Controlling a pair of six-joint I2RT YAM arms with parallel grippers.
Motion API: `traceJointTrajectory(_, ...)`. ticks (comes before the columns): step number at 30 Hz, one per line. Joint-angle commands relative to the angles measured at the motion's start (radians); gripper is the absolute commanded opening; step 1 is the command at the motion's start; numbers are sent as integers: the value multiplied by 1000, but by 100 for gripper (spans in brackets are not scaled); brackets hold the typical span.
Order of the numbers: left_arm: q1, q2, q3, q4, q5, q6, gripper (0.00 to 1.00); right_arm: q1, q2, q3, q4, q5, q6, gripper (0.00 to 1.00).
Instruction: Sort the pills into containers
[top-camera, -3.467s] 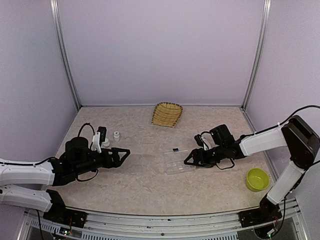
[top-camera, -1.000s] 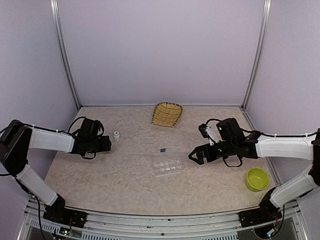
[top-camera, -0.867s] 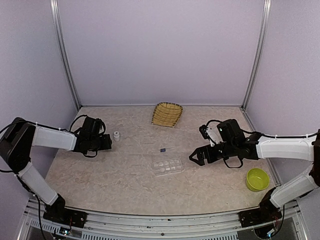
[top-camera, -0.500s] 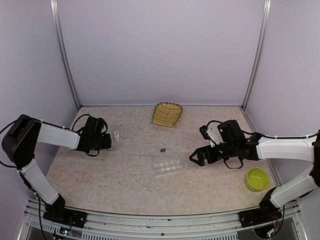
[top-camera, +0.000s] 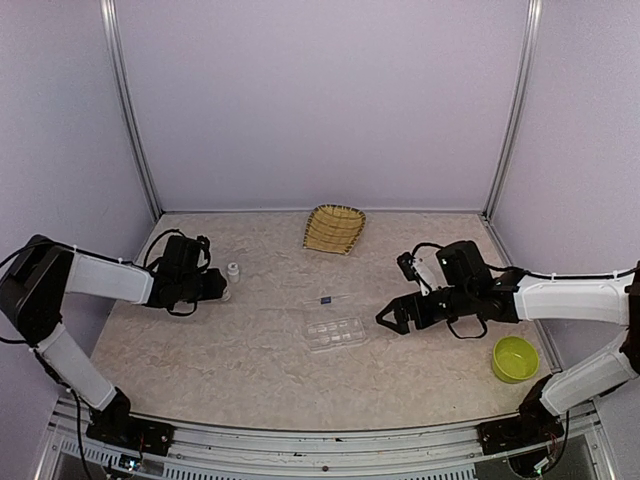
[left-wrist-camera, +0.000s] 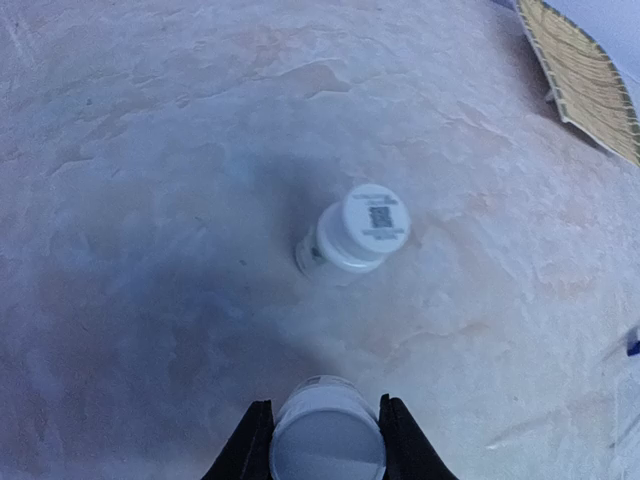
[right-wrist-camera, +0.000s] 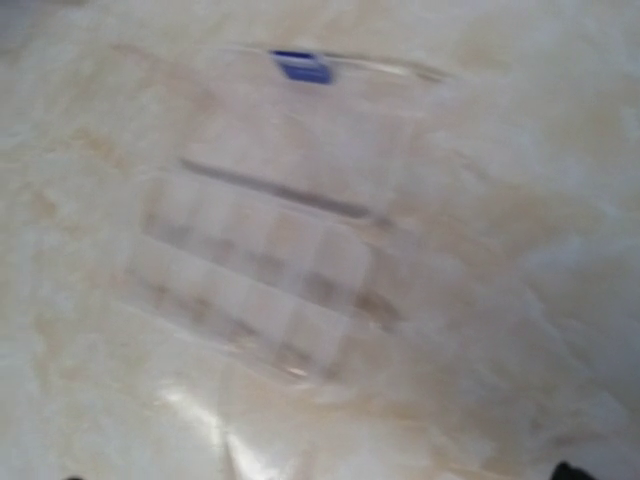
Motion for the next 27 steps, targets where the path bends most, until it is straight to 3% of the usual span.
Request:
traceJointTrajectory(1, -27, -121, -59, 105, 182, 17, 16, -7, -49, -8, 75, -121, -27, 100)
traceJointTrajectory(15, -187, -290, -144, 287, 553, 58, 15, -7, -127, -107, 343, -455, 37, 100)
traceJointTrajectory(27, -389, -372, -157, 460, 672, 69, 15, 35, -53, -123, 645, -632, 224, 99)
